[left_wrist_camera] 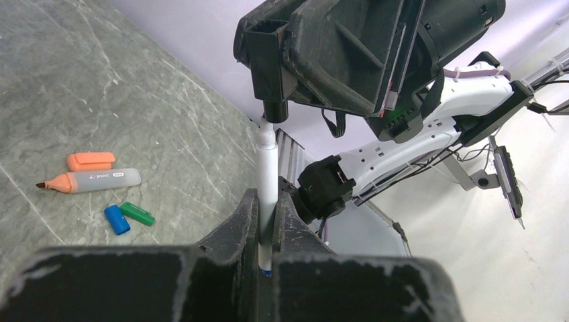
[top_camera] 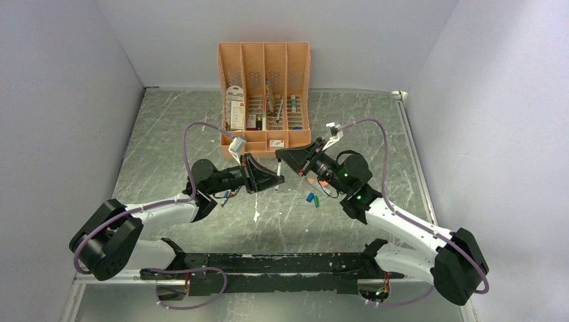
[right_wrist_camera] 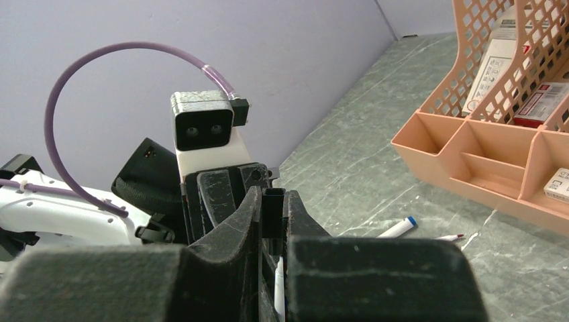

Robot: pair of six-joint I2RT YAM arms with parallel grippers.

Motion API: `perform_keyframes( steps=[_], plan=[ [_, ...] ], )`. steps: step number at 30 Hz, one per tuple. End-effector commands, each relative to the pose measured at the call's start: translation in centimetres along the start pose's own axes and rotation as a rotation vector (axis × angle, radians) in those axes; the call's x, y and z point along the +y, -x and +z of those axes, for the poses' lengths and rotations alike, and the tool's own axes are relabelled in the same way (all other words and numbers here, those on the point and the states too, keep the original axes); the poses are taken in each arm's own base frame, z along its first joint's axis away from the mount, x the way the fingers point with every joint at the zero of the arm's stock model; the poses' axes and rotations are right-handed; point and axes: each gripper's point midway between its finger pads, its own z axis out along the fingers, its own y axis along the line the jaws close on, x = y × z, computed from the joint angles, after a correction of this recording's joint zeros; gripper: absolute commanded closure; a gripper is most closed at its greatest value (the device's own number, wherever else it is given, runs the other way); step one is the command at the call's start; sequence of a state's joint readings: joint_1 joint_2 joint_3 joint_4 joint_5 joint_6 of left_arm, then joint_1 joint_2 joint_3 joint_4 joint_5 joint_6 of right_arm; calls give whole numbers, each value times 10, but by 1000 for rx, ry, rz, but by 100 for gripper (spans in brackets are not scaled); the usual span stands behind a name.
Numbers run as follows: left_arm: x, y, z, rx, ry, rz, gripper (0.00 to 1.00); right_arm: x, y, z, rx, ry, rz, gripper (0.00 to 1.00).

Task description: Insert the pens into the pen caps

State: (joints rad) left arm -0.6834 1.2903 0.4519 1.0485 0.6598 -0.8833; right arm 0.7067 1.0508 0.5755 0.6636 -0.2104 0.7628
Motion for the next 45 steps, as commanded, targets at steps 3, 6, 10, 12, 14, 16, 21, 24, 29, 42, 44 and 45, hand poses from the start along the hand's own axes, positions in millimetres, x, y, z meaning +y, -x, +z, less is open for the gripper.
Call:
perform_keyframes(
  steps=[3, 6, 10, 12, 14, 16, 21, 24, 29, 42, 44, 45],
  plan=[
    [-24, 21, 5, -44, -78, 73, 93, -2, 0, -2, -7, -5, -13, 100],
    [-25, 21, 4, -43, -75, 75, 93, -1, 2, -3, -13, -8, -15, 100],
    [-25, 21, 3, -42, -76, 78, 93, -1, 5, -4, -24, -10, -19, 100],
    [-24, 19, 4, -35, -71, 76, 93, -1, 6, -4, -28, -13, -20, 100],
    [-24, 19, 3, -35, -74, 75, 93, -1, 6, -5, -30, -13, -20, 100],
    [-25, 17, 3, -35, -77, 73, 93, 0, 7, -4, -33, -12, -20, 100],
    [-28, 18, 2, -42, -90, 75, 93, 0, 9, -4, -38, -10, -25, 100],
    [-29, 18, 2, -43, -92, 73, 93, 0, 7, -4, -36, -6, -20, 100],
    [-26, 16, 3, -37, -82, 66, 93, 2, 4, -4, -27, 11, -8, 100],
    [-23, 13, 5, -28, -79, 58, 93, 4, 9, -5, -45, 9, -10, 100],
    [-21, 12, 4, -28, -74, 58, 93, 5, 10, -5, -47, 15, -11, 100],
    [-21, 11, 4, -28, -71, 57, 93, 5, 10, -5, -48, 14, -12, 100]
  ],
)
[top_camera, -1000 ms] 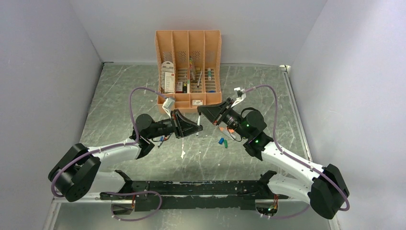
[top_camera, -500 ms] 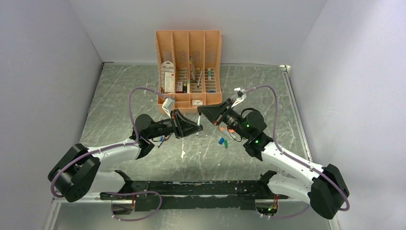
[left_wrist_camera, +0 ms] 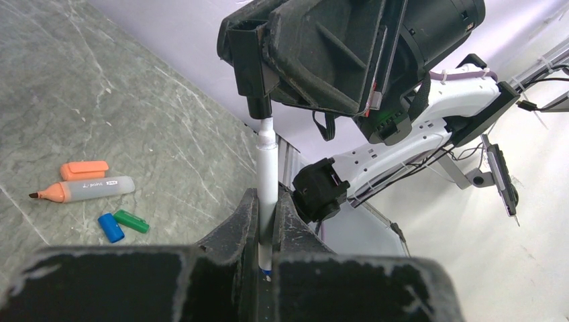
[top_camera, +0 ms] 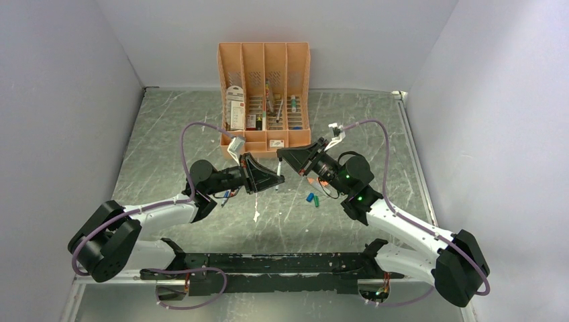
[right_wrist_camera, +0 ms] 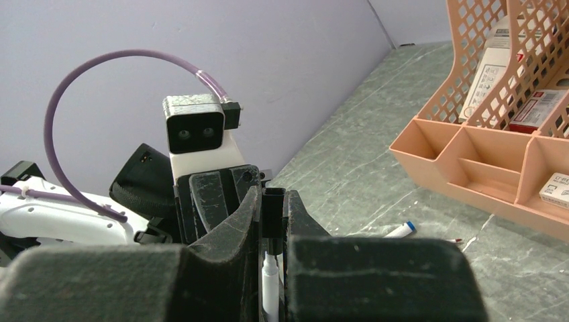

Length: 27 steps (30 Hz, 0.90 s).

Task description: Insert the pens into the pen caps

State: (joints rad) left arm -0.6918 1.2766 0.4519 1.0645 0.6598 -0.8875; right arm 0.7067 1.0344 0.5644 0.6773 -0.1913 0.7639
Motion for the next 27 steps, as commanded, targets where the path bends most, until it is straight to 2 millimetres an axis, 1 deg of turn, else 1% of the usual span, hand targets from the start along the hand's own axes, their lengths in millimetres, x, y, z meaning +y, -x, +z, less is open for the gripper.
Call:
perform_keyframes(
  steps=[1, 7, 27],
  plan=[
    [-12, 8, 4, -17, -46, 44, 93, 5, 6, -2, -22, 15, -10, 100],
    [-12, 7, 4, -11, -46, 46, 93, 4, 5, -1, -21, 16, -8, 100],
    [-8, 2, 2, -1, -32, 46, 93, 8, 11, -1, -30, 18, -18, 100]
  ],
)
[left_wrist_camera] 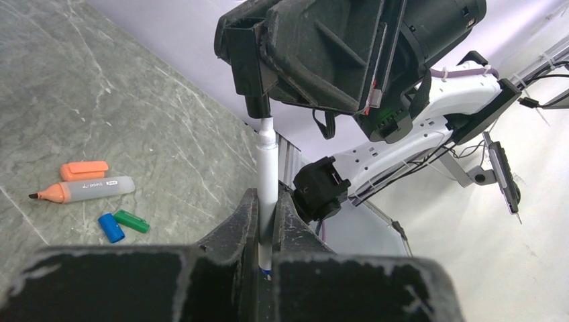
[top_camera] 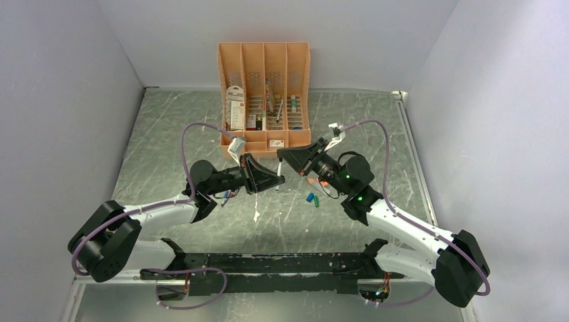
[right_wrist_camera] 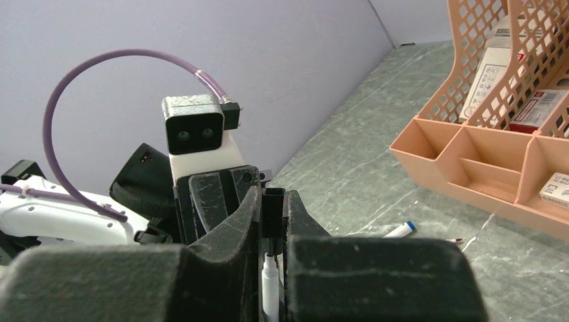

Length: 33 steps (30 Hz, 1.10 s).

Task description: Insert the pens into the pen caps

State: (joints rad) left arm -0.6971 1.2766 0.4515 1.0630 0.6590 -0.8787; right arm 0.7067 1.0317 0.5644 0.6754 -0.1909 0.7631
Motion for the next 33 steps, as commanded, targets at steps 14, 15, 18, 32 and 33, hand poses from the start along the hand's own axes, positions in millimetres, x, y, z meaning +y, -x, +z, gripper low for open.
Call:
perform_keyframes(
  steps=[14, 15, 18, 32, 33],
  plan=[
    [-6, 4, 2, -14, -25, 38, 93, 5, 3, -4, -15, 21, -5, 100],
    [-6, 5, 2, -16, -24, 37, 93, 4, 2, -5, -15, 19, -2, 100],
    [-8, 7, 3, -21, -29, 44, 93, 2, -1, -7, -11, 15, 8, 100],
    [-8, 20, 5, -89, -18, 45, 93, 2, -12, -11, -7, 41, 57, 100],
    [-8, 24, 5, -100, -13, 49, 93, 0, -15, -12, -2, 41, 66, 100]
  ],
)
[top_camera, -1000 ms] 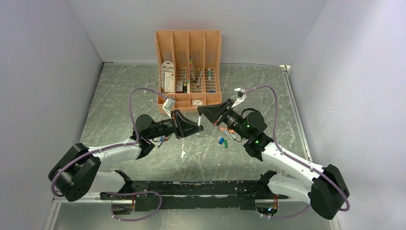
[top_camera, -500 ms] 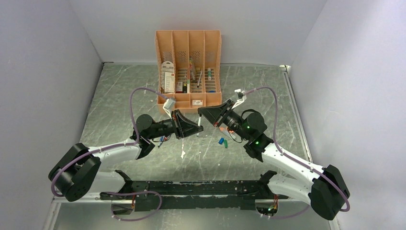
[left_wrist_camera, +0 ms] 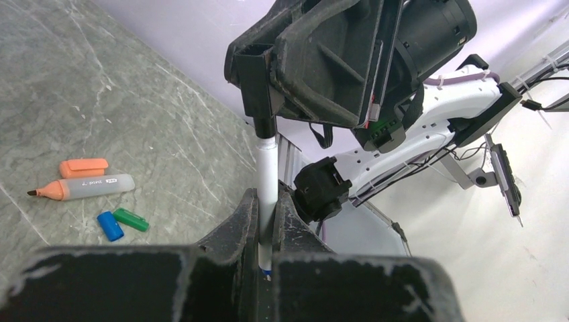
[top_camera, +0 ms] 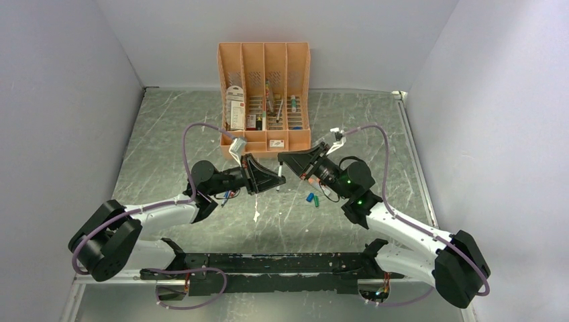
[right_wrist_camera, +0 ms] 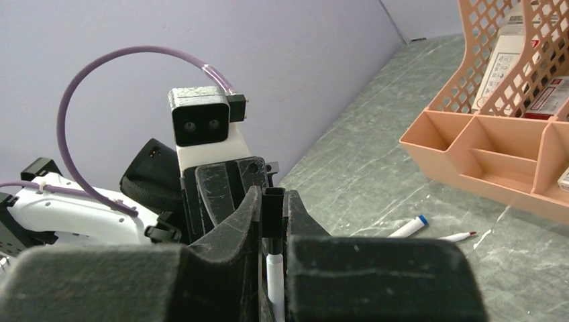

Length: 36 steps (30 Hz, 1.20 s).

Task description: Insert the pens into the pen caps

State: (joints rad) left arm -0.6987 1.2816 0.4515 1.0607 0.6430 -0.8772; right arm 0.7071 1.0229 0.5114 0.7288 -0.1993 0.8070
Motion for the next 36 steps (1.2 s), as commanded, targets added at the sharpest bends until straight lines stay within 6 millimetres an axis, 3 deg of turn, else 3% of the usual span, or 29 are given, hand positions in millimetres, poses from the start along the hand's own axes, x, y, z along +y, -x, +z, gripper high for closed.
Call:
perform_keyframes(
  steps=[1, 12, 21, 36],
  plan=[
    [-12, 27, 6, -102, -25, 58, 93, 1, -9, -5, 3, 30, 28, 100],
    [-20, 69, 5, -263, 27, 94, 93, 2, -24, -15, 32, 32, 1, 100],
    [-34, 77, 21, -176, -24, 154, 93, -2, -41, -23, 153, 6, -68, 100],
    [-49, 99, 25, -211, -36, 211, 93, -12, -78, -50, 332, -10, -124, 100]
  ],
)
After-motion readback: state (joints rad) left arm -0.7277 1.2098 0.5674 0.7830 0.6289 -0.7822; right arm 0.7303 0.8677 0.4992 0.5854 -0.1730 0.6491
